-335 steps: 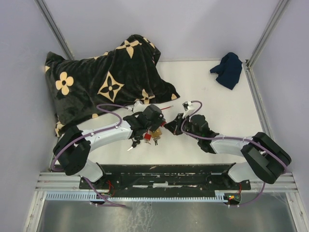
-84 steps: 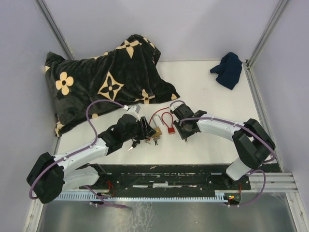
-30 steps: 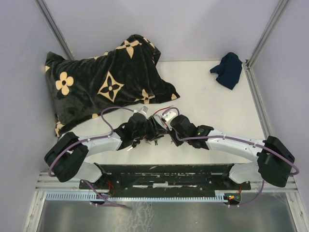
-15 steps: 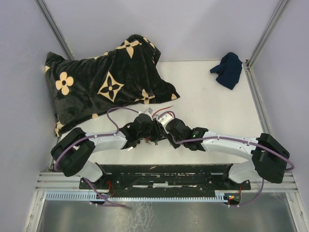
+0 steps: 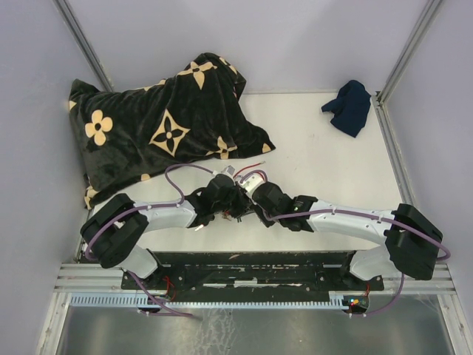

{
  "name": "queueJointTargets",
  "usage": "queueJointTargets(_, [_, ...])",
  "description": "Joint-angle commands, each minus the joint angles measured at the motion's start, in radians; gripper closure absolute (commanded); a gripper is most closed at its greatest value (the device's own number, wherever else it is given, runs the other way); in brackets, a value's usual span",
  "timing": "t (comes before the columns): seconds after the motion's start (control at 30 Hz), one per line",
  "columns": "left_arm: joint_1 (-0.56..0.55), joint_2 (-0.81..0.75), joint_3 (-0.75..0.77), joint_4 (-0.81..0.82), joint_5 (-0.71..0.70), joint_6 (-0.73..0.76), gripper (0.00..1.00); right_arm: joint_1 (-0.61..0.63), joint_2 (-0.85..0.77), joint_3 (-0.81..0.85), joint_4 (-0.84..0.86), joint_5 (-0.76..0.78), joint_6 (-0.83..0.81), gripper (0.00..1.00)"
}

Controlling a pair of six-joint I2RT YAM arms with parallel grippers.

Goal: Unlock with the key
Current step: Pick up the key from the center of the board.

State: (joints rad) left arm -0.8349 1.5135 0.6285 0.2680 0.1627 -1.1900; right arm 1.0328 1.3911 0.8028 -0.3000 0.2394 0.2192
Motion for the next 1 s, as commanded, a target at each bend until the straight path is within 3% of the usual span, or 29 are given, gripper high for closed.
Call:
queueJointTargets(0.0, [-0.009, -0.032, 0.034, 0.035, -0.037, 0.049, 0.97, 0.008, -0.025, 0.03, 0.053, 0.001, 0.004, 0.98])
queueJointTargets(0.27, [-0.01, -0.159, 0.021, 0.159, -0.055, 0.374, 0.97, -0.004, -0.192, -0.005, 0.054, -0.026, 0.011, 0.75])
queueJointTargets(0.53, [-0.01, -0.29, -0.008, 0.227, -0.021, 0.732, 0.97, -0.108, -0.399, -0.033, 0.098, -0.228, 0.027, 0.62])
queueJointTargets(0.7, [0.006, -0.388, -0.063, 0.286, -0.031, 0.812, 0.97, -0.255, -0.488, -0.084, 0.203, -0.485, 0.058, 0.5])
queueJointTargets(0.83, [0.096, -0.403, -0.075, 0.363, 0.194, 0.781, 0.97, -0.357, -0.488, -0.13, 0.33, -0.675, 0.108, 0.48])
queueJointTargets(0.97, [0.147, -0.386, -0.068, 0.432, 0.303, 0.705, 0.97, -0.43, -0.458, -0.172, 0.513, -0.841, 0.184, 0.49])
